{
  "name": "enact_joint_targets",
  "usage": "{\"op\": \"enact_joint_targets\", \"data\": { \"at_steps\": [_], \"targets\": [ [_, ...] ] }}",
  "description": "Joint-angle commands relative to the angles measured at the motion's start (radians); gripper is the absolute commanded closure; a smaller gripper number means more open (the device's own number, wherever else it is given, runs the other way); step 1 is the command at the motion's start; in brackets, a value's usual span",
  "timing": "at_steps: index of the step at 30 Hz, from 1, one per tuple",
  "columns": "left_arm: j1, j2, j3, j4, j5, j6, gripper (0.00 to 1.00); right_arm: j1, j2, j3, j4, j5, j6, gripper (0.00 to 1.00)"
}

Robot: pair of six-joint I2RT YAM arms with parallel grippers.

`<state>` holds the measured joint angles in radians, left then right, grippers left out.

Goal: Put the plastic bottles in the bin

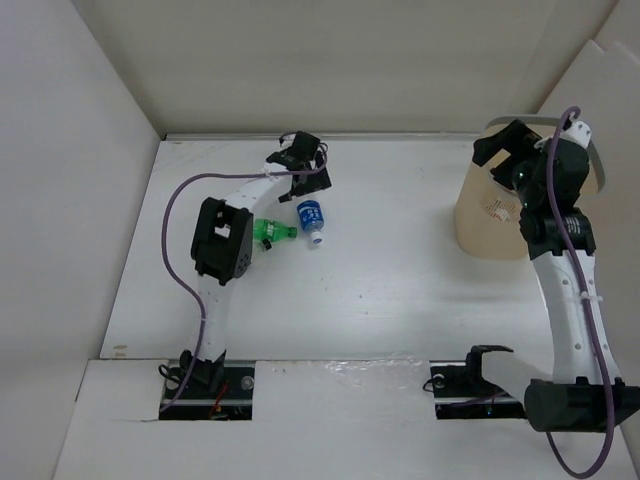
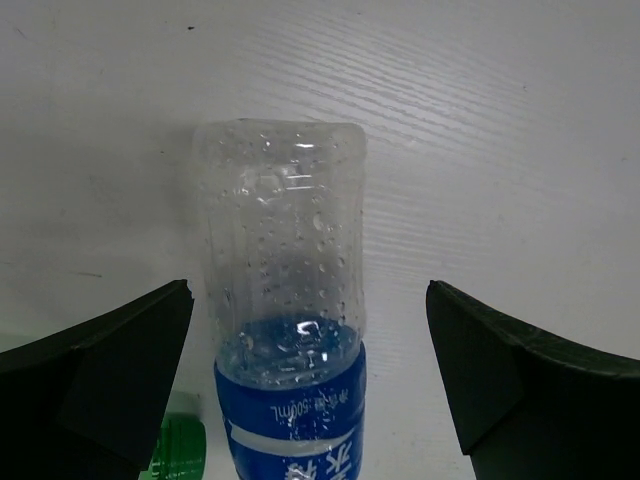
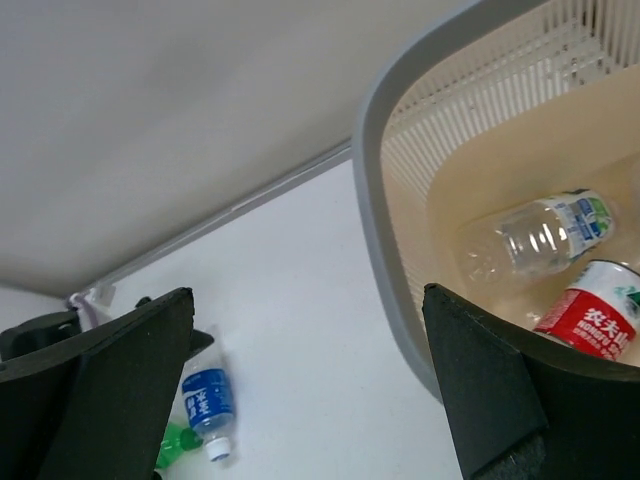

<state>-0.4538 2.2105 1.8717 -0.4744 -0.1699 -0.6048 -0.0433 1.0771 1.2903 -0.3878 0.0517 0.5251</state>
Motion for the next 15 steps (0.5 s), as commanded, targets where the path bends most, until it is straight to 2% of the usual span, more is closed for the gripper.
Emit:
{"op": "enact_joint_targets", "data": {
  "at_steps": [1,3,4,5,8,9,12,15],
  "targets": [
    [0.007,0.043,-0.003,0.02,-0.019,-0.021,0.01,0.068,-0.029,-0.02,0.099,-0.018,-0.005,0.0],
    [0.007,0.058,-0.003,0.045,-0.019,-0.021,0.05,0.115,-0.038,-0.072,0.159,-0.032,-0.034,0.0],
    [0.007,0.072,-0.003,0.055,-0.007,-0.021,0.11,0.138,-0.039,-0.094,0.182,-0.061,-0.049,0.0],
    [0.007,0.086,-0.003,0.065,-0.006,-0.021,0.29,0.187,-0.039,-0.132,0.202,-0.078,-0.063,0.0],
    [0.017,0.106,0.03,0.045,-0.006,-0.03,0.74,0.291,-0.039,-0.17,0.262,-0.121,-0.126,0.0],
    [0.017,0.106,0.046,0.03,-0.006,-0.03,0.98,0.318,-0.039,-0.19,0.297,-0.143,-0.149,0.0],
    [0.017,0.039,0.049,0.028,-0.006,-0.03,1.0,0.384,-0.049,-0.2,0.329,-0.28,-0.232,0.0],
    [0.017,-0.084,-0.043,0.138,0.068,-0.004,1.0,0.384,0.018,-0.171,0.342,-0.46,-0.267,0.0]
  ]
}}
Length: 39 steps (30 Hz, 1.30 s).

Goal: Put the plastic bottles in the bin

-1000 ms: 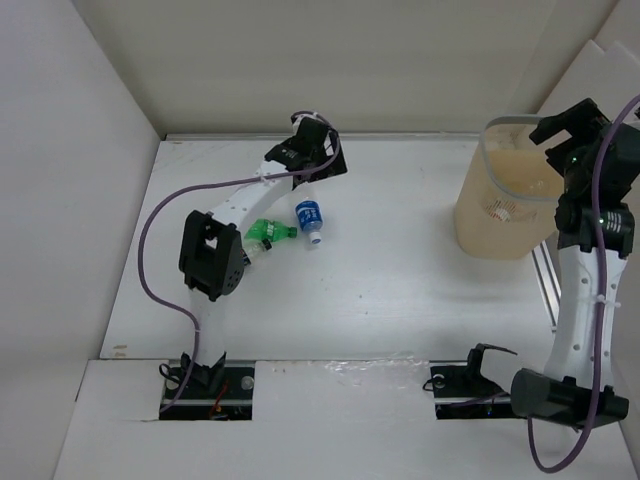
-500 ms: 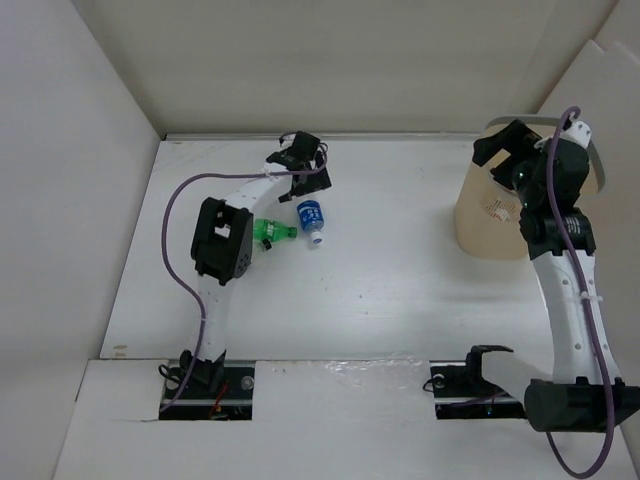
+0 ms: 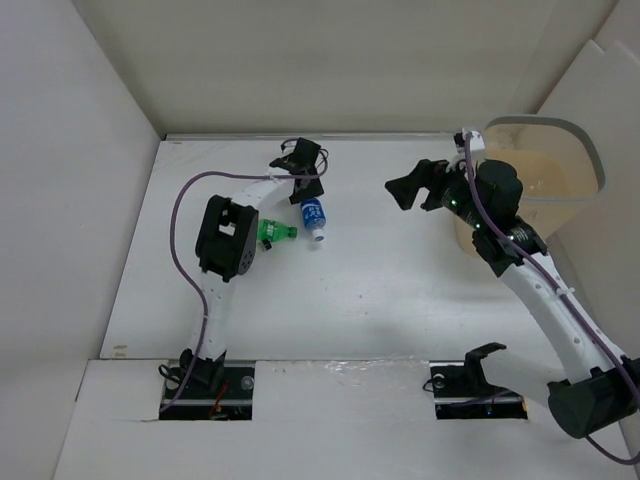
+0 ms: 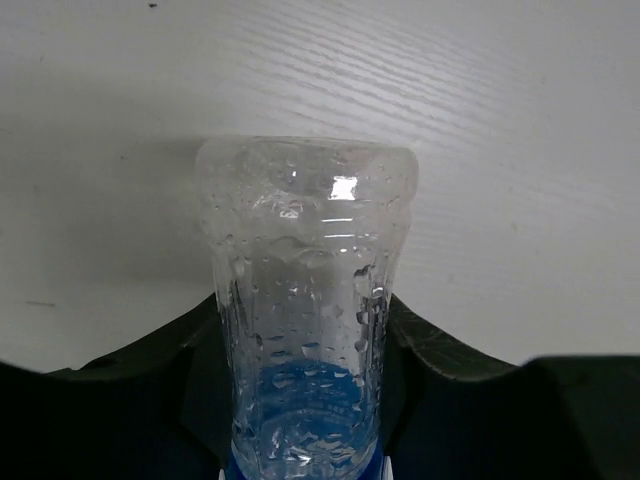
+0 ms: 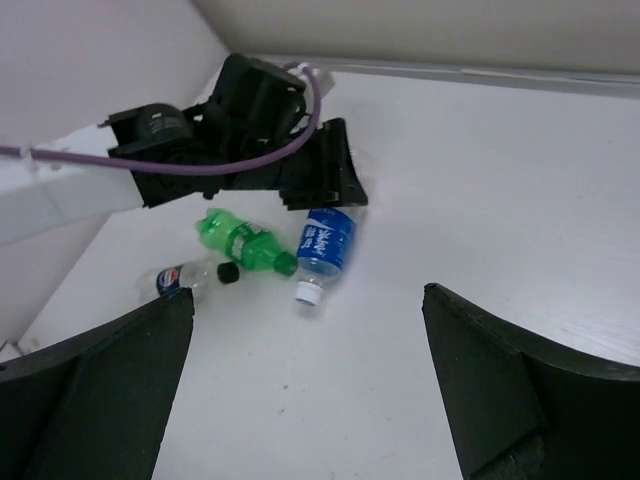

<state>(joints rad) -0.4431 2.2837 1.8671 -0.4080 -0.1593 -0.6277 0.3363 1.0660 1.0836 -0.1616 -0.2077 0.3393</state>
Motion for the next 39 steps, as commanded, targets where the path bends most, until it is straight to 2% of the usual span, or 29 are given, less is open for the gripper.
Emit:
{"op": "enact_joint_targets", "data": {
  "at_steps": [1,3,7,10,15,19,27,32,36,37,39],
  "targets": [
    [0.006,-0.247,-0.064,0.107,0.09,0.035,1.0,0.004,0.047,0.056,0.116,-0.247,-0.082,0.0],
    [0.006,-0.365,-0.141,0.176,0.183,0.082,1.0,0.015,0.124,0.076,0.138,-0.341,-0.082,0.0],
    [0.006,-0.496,-0.203,0.248,0.315,0.106,1.0,0.059,0.189,0.099,0.183,-0.459,-0.091,0.0],
    [-0.014,-0.619,-0.273,0.326,0.375,0.129,1.0,0.082,0.248,0.133,0.194,-0.46,-0.062,0.0],
    [-0.026,-0.783,-0.371,0.48,0.49,0.126,1.0,0.115,0.308,0.142,0.359,-0.554,0.019,0.0],
    [-0.037,-0.834,-0.405,0.544,0.572,0.105,1.0,0.158,0.331,0.142,0.482,-0.627,0.084,0.0],
    [-0.037,-0.889,-0.493,0.682,0.702,0.027,1.0,0.204,0.39,0.142,0.721,-0.638,0.204,0.0],
    [-0.037,-0.928,-0.583,0.849,0.741,-0.061,1.0,0.225,0.471,0.176,0.76,-0.535,0.241,0.0],
    [-0.037,-0.938,-0.592,0.874,0.777,-0.079,1.0,0.236,0.515,0.185,0.807,-0.495,0.265,0.0],
    [-0.037,-0.938,-0.592,0.874,0.777,-0.079,0.99,0.236,0.515,0.185,0.821,-0.486,0.274,0.1],
    [-0.037,-0.929,-0.583,0.861,0.777,-0.079,0.87,0.236,0.525,0.185,0.83,-0.486,0.285,0.42]
  ]
}}
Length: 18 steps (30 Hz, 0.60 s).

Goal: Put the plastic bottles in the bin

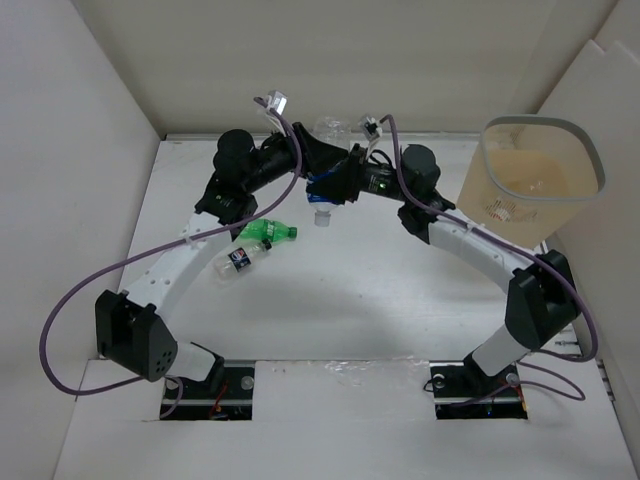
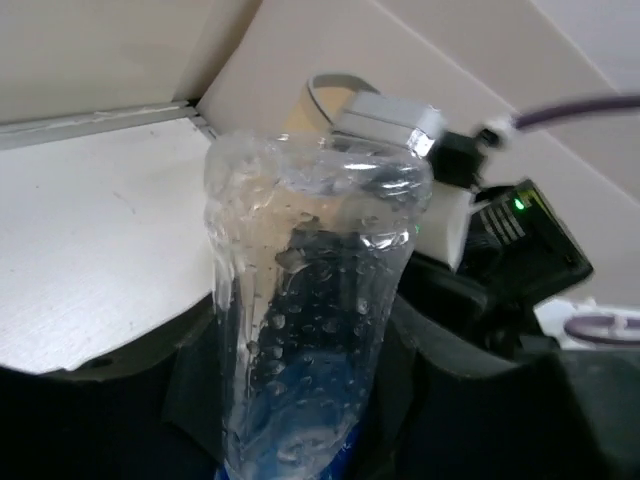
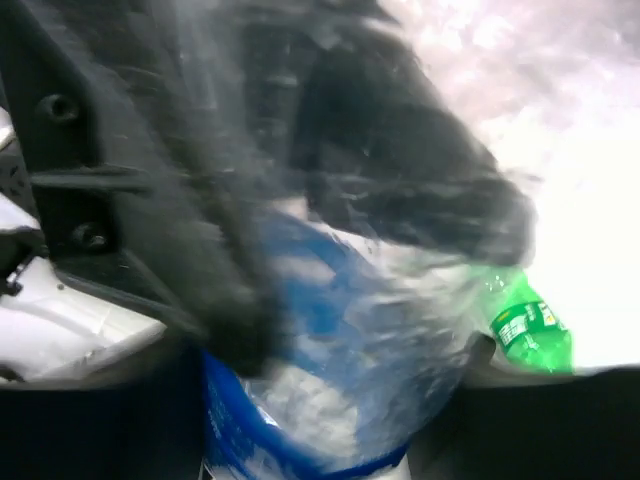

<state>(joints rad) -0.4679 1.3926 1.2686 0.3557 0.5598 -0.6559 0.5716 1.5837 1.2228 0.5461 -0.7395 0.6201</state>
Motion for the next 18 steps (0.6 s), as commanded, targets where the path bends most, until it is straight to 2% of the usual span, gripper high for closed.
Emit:
{"op": "enact_joint_targets", "data": {
  "at_steps": [1,2,3,4,5,9,14,15,18],
  "targets": [
    [-0.012,-0.038,0.015,0.085,0.048,-0.039,0.62,0.001,0.007,0.046,0.123,0.046,0.004,0.89],
    [-0.012,-0.038,0.015,0.074,0.014,-0.039,0.46,-0.01,0.007,0.046,0.123,0.058,0.004,1.0],
    [-0.012,-0.05,0.026,0.046,-0.012,-0.025,0.2,-0.025,0.007,0.046,0.123,0.058,0.015,1.0],
    [-0.012,-0.064,0.026,0.037,-0.041,-0.025,0.0,-0.039,-0.002,0.032,0.111,0.058,0.015,1.0],
    [-0.012,-0.064,0.047,0.022,-0.069,0.004,0.0,-0.055,-0.02,0.023,0.098,0.058,0.015,1.0],
    [-0.012,-0.055,0.153,-0.112,-0.382,0.018,0.0,-0.173,-0.091,-0.008,0.016,0.092,0.015,1.0],
    [-0.012,0.005,0.296,-0.35,-0.584,0.027,0.0,-0.402,-0.214,-0.028,-0.124,0.202,-0.003,0.97],
    [-0.012,0.005,0.307,-0.383,-0.615,0.036,0.0,-0.441,-0.253,-0.017,-0.206,0.216,-0.003,0.97],
    [-0.003,-0.009,0.279,-0.437,-0.716,0.047,0.0,-0.602,-0.316,-0.008,-0.317,0.275,-0.014,0.97]
  ]
}}
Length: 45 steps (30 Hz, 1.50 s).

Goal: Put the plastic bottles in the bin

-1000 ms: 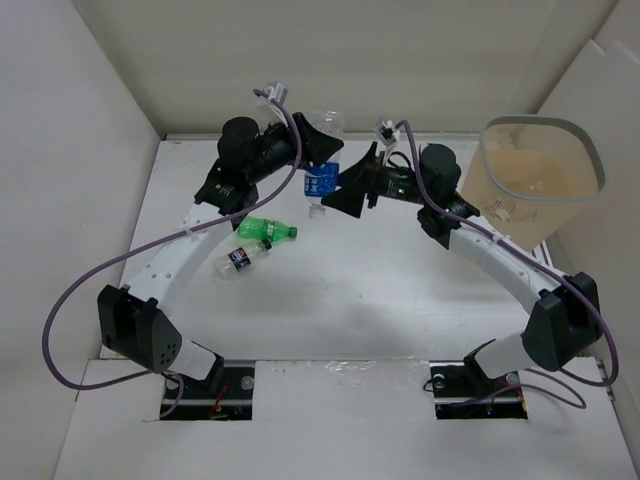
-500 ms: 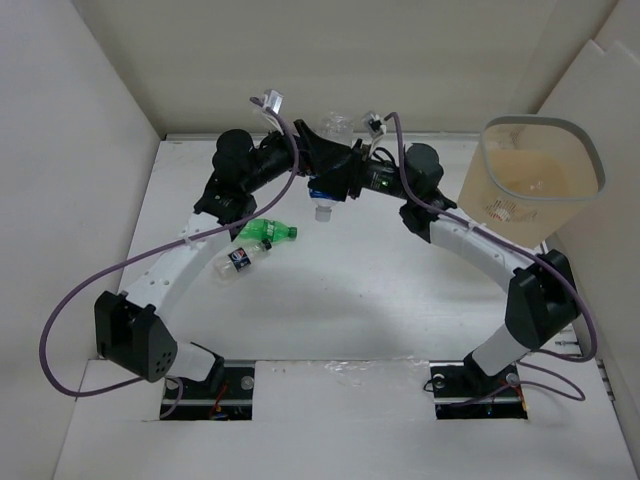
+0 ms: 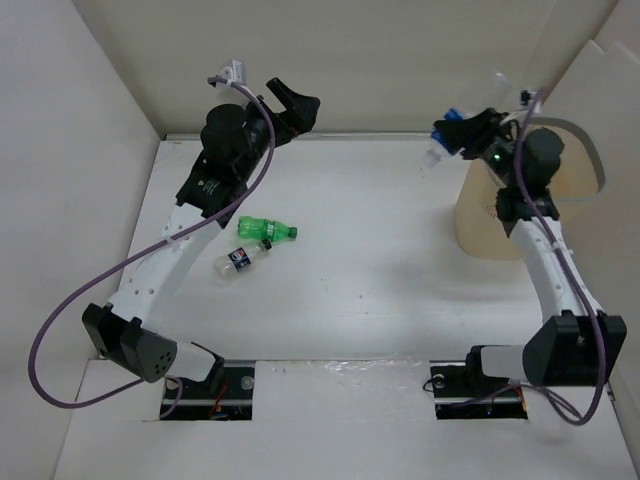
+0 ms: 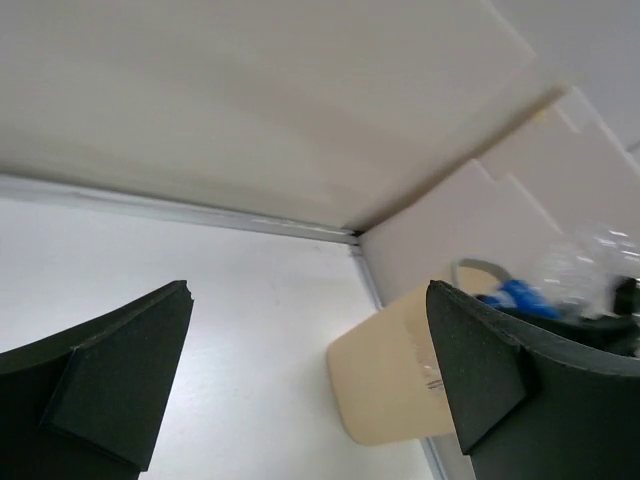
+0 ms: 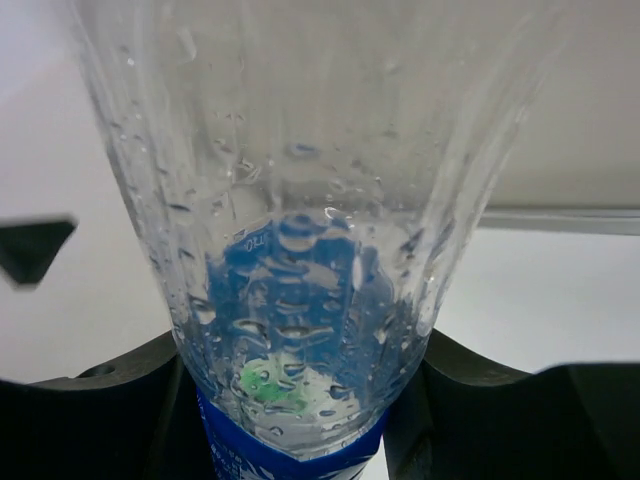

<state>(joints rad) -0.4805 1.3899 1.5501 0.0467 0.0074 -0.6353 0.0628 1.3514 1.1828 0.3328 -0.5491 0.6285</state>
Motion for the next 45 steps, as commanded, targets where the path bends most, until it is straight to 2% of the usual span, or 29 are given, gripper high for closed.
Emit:
{"op": "enact_joint_targets", "data": {
  "at_steps": [1,4,6,8,9,10,11,12,14,20,23,26,27,32,34,39,45],
  "targets": [
    [0.01,-0.006,-0.037,-0.128,-0.179,0.026,0.0,-0.13,-0.127,0.032,-0.127,0.101,-0.009,0.97],
    [0.035,-0.028,-0.096,-0.148,-0.188,0.026,0.0,-0.262,-0.199,0.032,-0.249,0.236,-0.009,0.95],
    [0.045,-0.037,-0.117,-0.157,-0.213,0.026,0.0,-0.335,-0.224,0.043,-0.32,0.376,-0.009,0.84],
    [0.045,-0.037,-0.133,-0.166,-0.224,0.026,0.0,-0.375,-0.233,0.066,-0.388,0.416,-0.03,0.8],
    [0.045,-0.037,-0.145,-0.166,-0.224,0.016,0.0,-0.388,-0.233,0.077,-0.405,0.466,-0.03,0.71],
    [0.045,-0.037,-0.145,-0.18,-0.237,0.016,0.0,-0.397,-0.233,0.098,-0.423,0.498,-0.039,0.52],
    [0.045,-0.037,-0.145,-0.197,-0.248,0.0,0.0,-0.397,-0.219,0.113,-0.472,0.533,-0.039,0.04],
    [0.045,-0.037,-0.145,-0.215,-0.276,-0.022,0.0,-0.406,-0.21,0.13,-0.5,0.564,-0.039,0.0],
    [0.045,-0.028,-0.145,-0.278,-0.311,-0.05,0.0,-0.406,-0.19,0.191,-0.584,0.646,-0.039,0.0],
    [0.045,0.018,-0.096,-0.43,-0.395,-0.11,0.0,-0.382,-0.137,0.296,-0.682,0.82,-0.03,0.0],
    [0.045,0.044,-0.071,-0.473,-0.406,-0.154,0.0,-0.373,-0.124,0.371,-0.739,0.85,-0.039,0.0],
    [0.045,0.072,-0.094,-0.534,-0.386,-0.248,0.0,-0.345,-0.147,0.382,-0.712,0.79,-0.102,0.0],
    [0.045,0.072,-0.103,-0.559,-0.386,-0.273,0.0,-0.336,-0.158,0.368,-0.698,0.72,-0.114,0.0],
    [0.058,0.136,-0.162,-0.614,-0.377,-0.406,0.0,-0.314,-0.234,0.255,-0.621,0.519,-0.15,0.0],
    [0.072,0.136,-0.202,-0.63,-0.388,-0.509,0.0,-0.285,-0.259,0.209,-0.589,0.445,-0.159,0.0],
    [0.132,0.067,-0.427,-0.417,-0.337,-0.566,0.0,-0.213,-0.307,0.077,-0.511,0.321,-0.181,0.0],
    [0.154,0.122,-0.45,-0.357,-0.377,-0.596,0.0,-0.083,-0.344,-0.005,-0.488,0.37,-0.213,0.0]
  ]
}}
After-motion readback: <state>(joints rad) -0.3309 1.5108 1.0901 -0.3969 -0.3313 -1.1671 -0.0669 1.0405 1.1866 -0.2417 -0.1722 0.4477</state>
